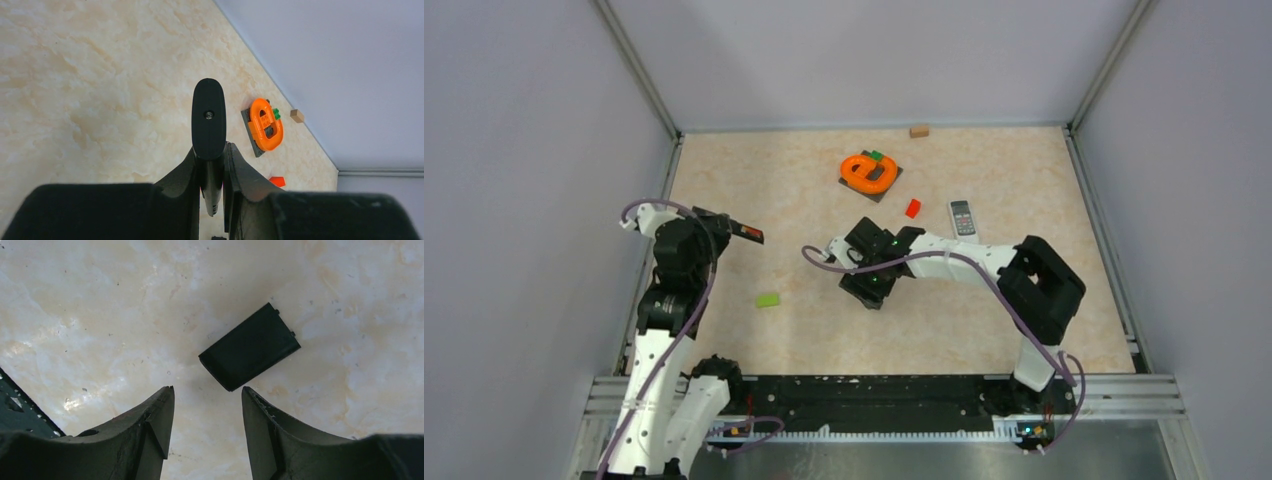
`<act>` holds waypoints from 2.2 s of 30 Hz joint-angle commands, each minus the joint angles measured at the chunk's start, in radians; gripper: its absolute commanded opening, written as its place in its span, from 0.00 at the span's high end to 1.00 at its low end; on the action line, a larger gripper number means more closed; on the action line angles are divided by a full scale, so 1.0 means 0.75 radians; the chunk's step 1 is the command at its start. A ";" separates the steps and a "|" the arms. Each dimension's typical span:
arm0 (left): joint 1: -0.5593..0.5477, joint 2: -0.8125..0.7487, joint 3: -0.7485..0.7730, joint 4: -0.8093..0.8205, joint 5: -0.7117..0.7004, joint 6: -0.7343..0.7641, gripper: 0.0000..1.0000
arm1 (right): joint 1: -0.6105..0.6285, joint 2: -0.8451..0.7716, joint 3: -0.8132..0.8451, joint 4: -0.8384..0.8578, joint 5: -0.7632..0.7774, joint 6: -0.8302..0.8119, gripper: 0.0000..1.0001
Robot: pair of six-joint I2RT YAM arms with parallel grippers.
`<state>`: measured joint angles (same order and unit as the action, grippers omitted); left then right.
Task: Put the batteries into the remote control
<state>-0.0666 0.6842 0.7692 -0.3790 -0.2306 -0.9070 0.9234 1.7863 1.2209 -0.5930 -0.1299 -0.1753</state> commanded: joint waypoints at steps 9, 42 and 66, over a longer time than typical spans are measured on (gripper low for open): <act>0.005 0.009 0.000 0.052 -0.010 0.031 1.00 | 0.058 0.123 0.084 0.049 0.085 -0.118 0.57; -0.001 0.277 -0.168 0.857 0.942 -0.195 1.00 | -0.294 -0.676 -0.431 1.542 -0.410 1.519 1.00; -0.059 0.289 -0.311 1.324 0.938 -0.802 1.00 | -0.132 -0.310 -0.304 2.383 -0.244 2.256 1.00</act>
<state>-0.1074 0.9188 0.5457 0.5316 0.4812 -1.4628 0.8112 1.5402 0.9276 1.0771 -0.3340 1.4704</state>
